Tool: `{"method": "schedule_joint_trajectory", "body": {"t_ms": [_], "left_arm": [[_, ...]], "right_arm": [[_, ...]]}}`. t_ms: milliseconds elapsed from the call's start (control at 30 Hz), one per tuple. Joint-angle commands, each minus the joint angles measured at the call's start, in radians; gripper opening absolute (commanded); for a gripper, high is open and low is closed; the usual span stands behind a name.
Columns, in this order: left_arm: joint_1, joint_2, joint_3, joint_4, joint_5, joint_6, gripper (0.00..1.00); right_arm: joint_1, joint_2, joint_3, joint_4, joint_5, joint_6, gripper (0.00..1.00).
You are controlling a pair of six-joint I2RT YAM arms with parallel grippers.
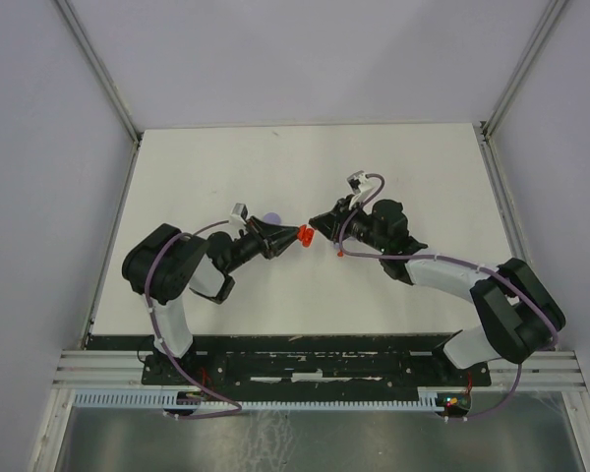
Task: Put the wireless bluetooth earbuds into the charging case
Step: Place the earbud in the charging case.
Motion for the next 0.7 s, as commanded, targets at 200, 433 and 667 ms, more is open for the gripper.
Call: {"method": "schedule_joint_trajectory", "body": {"t_ms": [200, 433, 667], "left_arm": [[-0.016, -0.014, 0.041, 0.202, -0.051, -0.024, 0.03], [-0.021, -0.011, 0.055, 0.201, -0.054, -0.029, 0.03], [-0.024, -0.005, 0.066, 0.201, -0.059, -0.038, 0.03]], "right_arm": [[-0.004, -0.045, -0.049, 0.173, -0.021, 0.063, 0.09], [-0.003, -0.043, -0.056, 0.188, -0.026, 0.073, 0.09], [-0.002, -0.007, -0.085, 0.308, -0.024, 0.112, 0.06]]}}
